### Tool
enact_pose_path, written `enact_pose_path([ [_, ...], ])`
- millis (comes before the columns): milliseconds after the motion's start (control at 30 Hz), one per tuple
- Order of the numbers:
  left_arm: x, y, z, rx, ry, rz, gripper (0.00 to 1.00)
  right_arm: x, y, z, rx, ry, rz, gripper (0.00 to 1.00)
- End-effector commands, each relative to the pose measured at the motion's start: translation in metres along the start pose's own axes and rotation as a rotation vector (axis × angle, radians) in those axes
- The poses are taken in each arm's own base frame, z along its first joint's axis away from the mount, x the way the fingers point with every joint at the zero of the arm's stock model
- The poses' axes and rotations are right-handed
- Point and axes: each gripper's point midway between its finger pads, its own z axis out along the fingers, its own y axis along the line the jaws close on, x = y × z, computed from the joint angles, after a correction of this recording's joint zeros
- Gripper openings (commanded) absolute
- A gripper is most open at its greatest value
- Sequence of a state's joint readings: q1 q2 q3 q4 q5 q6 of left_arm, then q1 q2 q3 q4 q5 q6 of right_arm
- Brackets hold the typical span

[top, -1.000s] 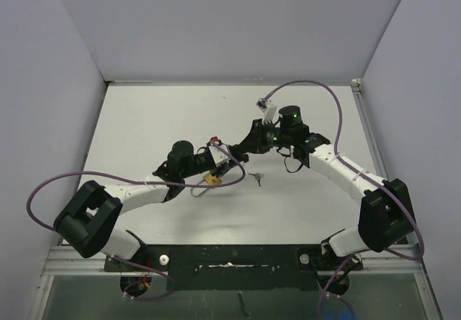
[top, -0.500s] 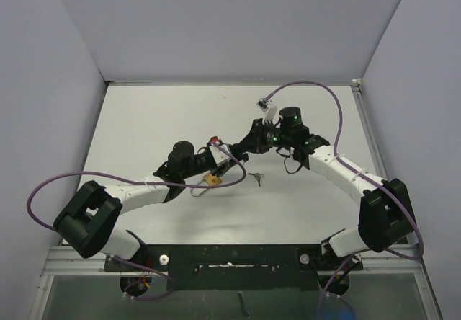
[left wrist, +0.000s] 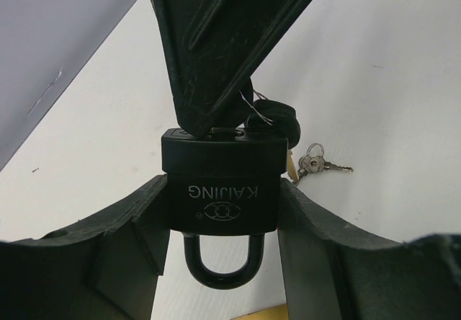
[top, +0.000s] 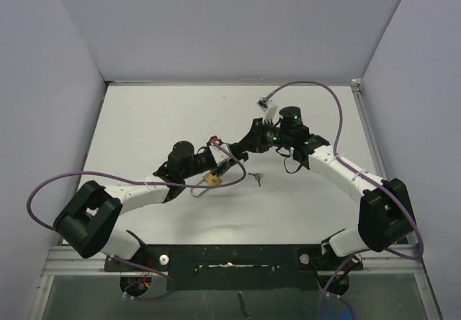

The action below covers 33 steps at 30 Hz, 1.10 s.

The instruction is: Unlock with the key

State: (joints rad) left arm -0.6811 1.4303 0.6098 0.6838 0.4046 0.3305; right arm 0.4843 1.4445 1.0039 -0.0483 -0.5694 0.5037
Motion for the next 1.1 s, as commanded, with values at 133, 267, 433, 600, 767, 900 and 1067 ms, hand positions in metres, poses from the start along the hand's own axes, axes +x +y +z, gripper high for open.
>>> enact_pose_path([
  [133,-0.160,0.037,-0.015,-0.138,-0.496,0.149,0.00,0.020,-0.007,0.010,0.010,0.057,0.035,0.00],
  [267,-0.161,0.037,-0.012,-0.158,-0.517,0.117,0.00,0.018,-0.010,0.016,0.009,0.044,0.064,0.00],
  [433,-0.160,0.035,-0.005,-0.189,-0.525,0.085,0.00,0.016,-0.016,0.026,0.005,0.035,0.103,0.00],
  [600,-0.155,0.029,0.002,-0.191,-0.522,0.070,0.00,0.015,-0.021,0.031,0.001,0.036,0.119,0.00],
  [767,-0.152,0.026,0.005,-0.222,-0.519,0.046,0.00,0.016,-0.024,0.033,0.003,0.036,0.130,0.00],
  [900,-0.152,0.033,0.006,-0.281,-0.514,-0.039,0.00,0.017,-0.027,0.035,0.006,0.032,0.140,0.00],
  [1067,-0.155,0.035,0.005,-0.319,-0.520,-0.073,0.00,0.017,-0.030,0.036,0.010,0.029,0.149,0.00],
])
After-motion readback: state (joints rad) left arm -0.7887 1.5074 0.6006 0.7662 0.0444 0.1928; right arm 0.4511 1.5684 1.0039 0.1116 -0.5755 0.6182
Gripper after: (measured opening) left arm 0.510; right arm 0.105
